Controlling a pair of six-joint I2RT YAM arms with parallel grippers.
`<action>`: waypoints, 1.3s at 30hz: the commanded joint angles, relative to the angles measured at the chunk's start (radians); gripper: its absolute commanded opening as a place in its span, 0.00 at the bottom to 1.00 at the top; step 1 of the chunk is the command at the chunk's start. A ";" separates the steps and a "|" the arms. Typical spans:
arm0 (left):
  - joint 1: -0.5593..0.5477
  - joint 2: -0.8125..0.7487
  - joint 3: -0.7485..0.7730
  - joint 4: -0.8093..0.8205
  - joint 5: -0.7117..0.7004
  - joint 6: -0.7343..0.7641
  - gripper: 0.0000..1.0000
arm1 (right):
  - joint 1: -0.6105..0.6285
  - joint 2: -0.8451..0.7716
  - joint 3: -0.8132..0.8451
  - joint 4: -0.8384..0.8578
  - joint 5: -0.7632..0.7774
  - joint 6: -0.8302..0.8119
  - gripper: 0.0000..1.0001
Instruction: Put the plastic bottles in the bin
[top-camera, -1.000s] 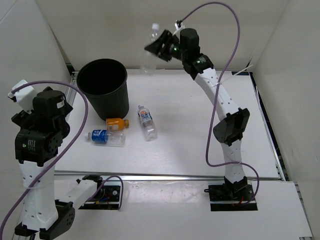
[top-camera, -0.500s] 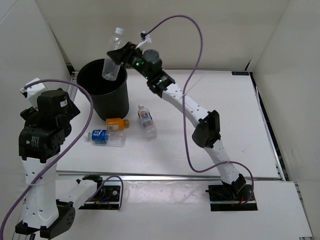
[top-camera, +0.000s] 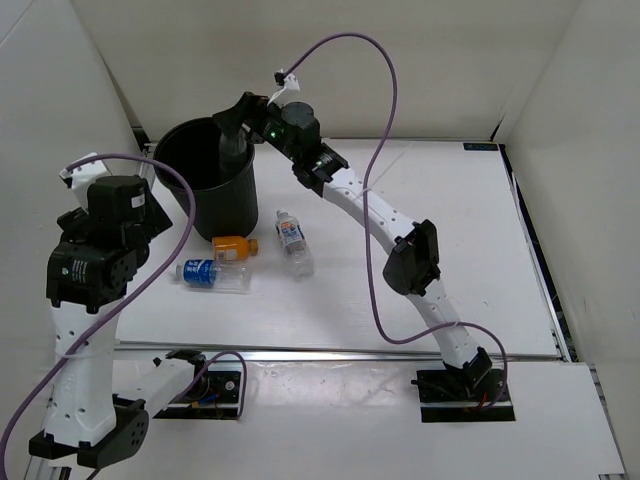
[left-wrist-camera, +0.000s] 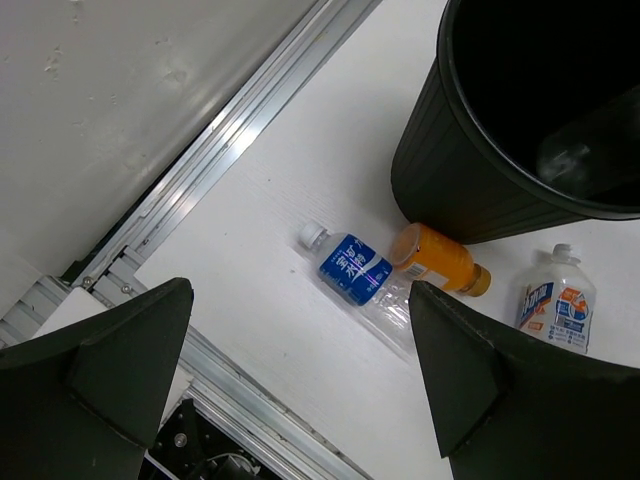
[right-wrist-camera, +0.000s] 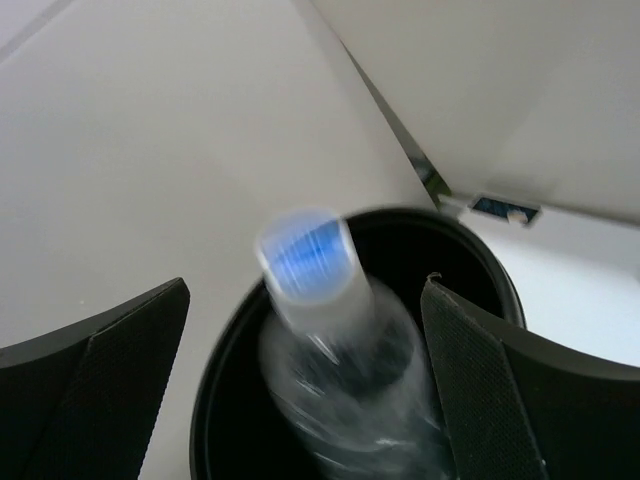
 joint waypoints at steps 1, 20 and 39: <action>0.006 0.017 0.042 -0.072 -0.024 -0.008 1.00 | 0.006 -0.158 0.000 -0.123 0.011 -0.025 1.00; 0.015 -0.173 -0.147 -0.052 -0.088 -0.226 1.00 | -0.114 -0.329 -0.586 -0.863 0.013 -0.094 1.00; 0.061 -0.191 -0.125 -0.071 -0.019 -0.184 1.00 | 0.005 -0.183 -0.586 -0.819 -0.022 -0.200 1.00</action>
